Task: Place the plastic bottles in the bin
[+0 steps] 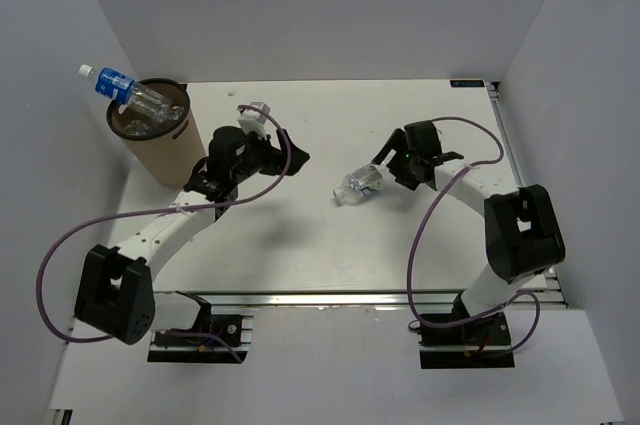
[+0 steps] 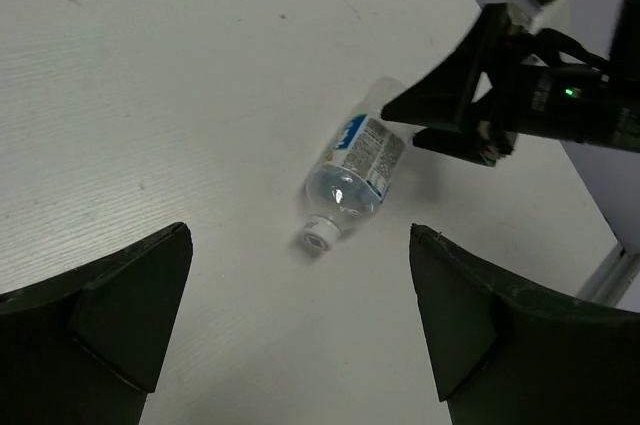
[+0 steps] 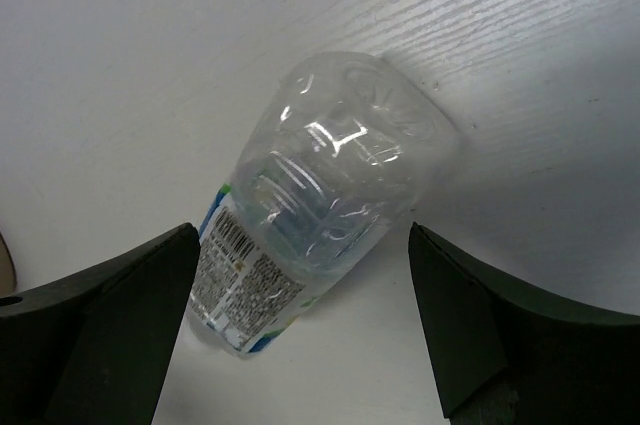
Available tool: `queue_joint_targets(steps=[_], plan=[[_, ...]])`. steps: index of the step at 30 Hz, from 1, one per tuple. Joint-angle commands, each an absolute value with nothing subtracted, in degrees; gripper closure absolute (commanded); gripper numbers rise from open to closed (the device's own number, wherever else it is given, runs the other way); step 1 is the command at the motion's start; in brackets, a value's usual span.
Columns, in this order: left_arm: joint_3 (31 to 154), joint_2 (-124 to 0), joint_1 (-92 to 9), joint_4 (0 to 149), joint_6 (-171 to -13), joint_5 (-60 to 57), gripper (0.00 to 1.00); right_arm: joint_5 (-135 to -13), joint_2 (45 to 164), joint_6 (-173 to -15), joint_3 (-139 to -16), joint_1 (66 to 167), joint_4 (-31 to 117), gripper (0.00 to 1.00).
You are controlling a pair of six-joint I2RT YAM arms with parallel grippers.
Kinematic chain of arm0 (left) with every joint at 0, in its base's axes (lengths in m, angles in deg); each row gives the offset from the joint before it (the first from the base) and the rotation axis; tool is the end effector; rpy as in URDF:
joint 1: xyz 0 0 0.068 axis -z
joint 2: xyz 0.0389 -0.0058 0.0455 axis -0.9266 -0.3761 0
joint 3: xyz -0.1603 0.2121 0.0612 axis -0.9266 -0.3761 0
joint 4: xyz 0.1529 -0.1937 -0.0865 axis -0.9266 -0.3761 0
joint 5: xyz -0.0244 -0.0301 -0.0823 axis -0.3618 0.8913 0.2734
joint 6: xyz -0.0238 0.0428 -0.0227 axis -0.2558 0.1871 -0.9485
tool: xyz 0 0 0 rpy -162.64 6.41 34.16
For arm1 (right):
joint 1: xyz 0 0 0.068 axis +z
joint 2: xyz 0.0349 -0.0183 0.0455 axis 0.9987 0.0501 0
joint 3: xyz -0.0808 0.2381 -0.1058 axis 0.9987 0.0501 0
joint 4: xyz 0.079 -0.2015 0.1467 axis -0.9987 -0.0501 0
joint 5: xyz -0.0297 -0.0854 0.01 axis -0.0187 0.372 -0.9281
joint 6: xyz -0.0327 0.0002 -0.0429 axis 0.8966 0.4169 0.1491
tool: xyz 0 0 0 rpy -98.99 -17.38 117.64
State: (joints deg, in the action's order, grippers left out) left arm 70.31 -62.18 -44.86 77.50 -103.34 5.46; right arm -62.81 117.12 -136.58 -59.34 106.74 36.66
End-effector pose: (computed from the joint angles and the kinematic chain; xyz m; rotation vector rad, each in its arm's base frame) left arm 0.2750 -0.1271 0.2795 0.1821 1.9847 -0.7833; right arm 0.3302 0.1153 0.2069 0.6388 2.2926 0.5232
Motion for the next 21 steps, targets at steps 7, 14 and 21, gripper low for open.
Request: queue_joint_targets(steps=[7, 14, 21], plan=[[67.8, -56.7, -44.6, 80.7, -95.6, 12.4, 0.02, -59.9, 127.8, -140.2, -68.0, 106.9, 32.2, 0.11], [67.1, -56.2, -44.6, 80.4, -95.4, 10.0, 0.02, -59.4, 130.4, -137.0, -70.2, 107.7, 33.0, 0.24], [68.2, -58.1, -44.6, 80.8, -96.8, 12.3, 0.02, -56.6, 135.8, -134.8, -77.3, 108.7, 26.4, 0.16]])
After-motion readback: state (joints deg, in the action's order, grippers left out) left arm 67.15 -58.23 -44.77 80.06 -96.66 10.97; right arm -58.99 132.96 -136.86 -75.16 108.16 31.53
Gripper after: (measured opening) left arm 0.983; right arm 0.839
